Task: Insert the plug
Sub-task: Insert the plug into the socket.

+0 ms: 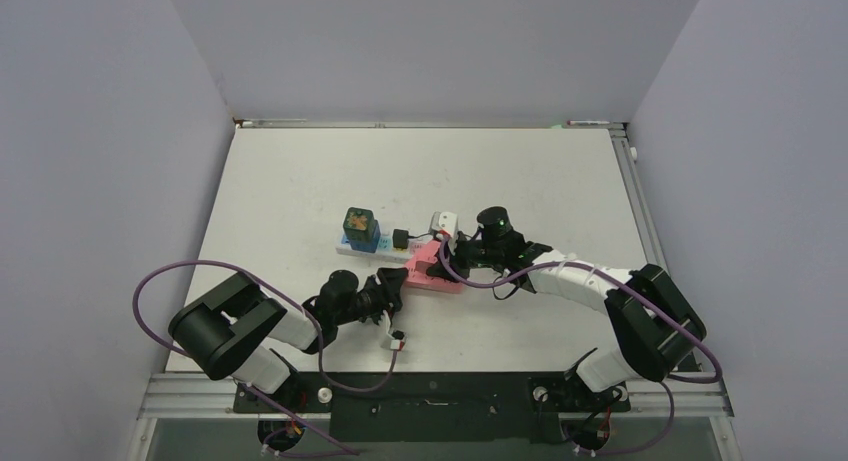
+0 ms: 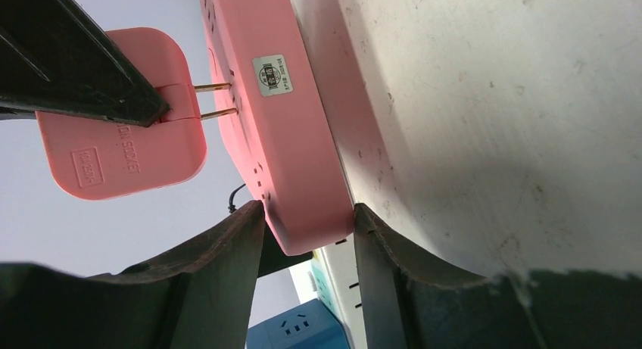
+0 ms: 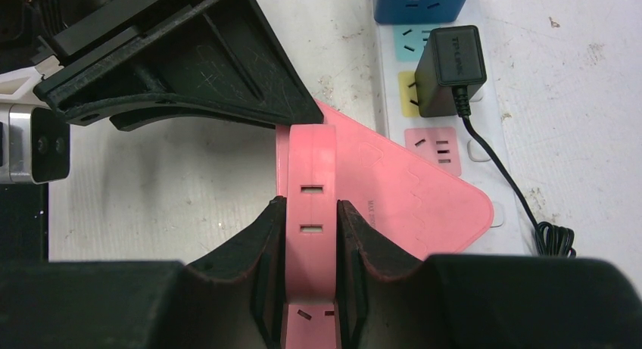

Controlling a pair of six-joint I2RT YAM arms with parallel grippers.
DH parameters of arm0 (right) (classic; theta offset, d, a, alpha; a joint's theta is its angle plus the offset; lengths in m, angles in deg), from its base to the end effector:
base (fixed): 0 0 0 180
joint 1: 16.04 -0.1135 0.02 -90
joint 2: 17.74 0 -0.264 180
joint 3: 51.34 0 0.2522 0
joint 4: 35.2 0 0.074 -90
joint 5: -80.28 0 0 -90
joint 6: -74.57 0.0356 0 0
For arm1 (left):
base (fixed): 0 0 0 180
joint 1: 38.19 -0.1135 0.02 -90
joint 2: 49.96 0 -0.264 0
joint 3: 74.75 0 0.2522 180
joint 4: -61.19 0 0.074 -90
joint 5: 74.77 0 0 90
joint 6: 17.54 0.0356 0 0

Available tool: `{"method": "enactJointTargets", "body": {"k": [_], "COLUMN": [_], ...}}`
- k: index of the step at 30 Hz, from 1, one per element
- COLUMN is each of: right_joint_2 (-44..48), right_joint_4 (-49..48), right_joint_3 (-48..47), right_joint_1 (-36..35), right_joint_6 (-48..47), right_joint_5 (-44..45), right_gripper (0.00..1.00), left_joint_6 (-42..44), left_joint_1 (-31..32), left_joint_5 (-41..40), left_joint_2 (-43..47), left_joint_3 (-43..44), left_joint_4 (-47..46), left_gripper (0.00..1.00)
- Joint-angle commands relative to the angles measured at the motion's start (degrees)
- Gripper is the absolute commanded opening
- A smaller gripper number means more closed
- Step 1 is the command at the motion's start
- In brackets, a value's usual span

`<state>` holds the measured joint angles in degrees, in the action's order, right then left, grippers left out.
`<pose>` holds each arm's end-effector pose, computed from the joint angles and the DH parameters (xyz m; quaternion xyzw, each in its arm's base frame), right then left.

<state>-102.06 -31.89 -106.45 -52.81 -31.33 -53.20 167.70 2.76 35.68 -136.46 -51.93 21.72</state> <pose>0.2242 0.1981 0.1995 -0.5209 0.6509 0.4003 0.3804 0.1532 -0.1494 0.1069 0.8026 0.2188 0.1112 0.5436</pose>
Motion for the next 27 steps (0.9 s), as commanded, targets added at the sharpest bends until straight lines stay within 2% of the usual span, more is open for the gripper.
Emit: {"method": "enactJointTargets", "body": {"k": [1,27], "right_joint_2": [-0.89,-2.70], "right_joint_4": [-2.25,4.19], "right_joint_3": [-1.80,-3.50], "right_joint_1": [0.30,-2.03], "right_joint_6": [-1.87,-7.32], "right_joint_5": [-0.74,3.50], "right_gripper": [0.05,0.05], "left_joint_6": [0.27,-1.58], "left_joint_1": [0.27,0.27], "left_joint_5": [-0.74,-2.34], "left_joint_2": [0.21,0.65], "left_joint_3": [1.40,2.96], "left_joint_4": [-0.03,2.03], "left_gripper": [0.43,0.39]}}
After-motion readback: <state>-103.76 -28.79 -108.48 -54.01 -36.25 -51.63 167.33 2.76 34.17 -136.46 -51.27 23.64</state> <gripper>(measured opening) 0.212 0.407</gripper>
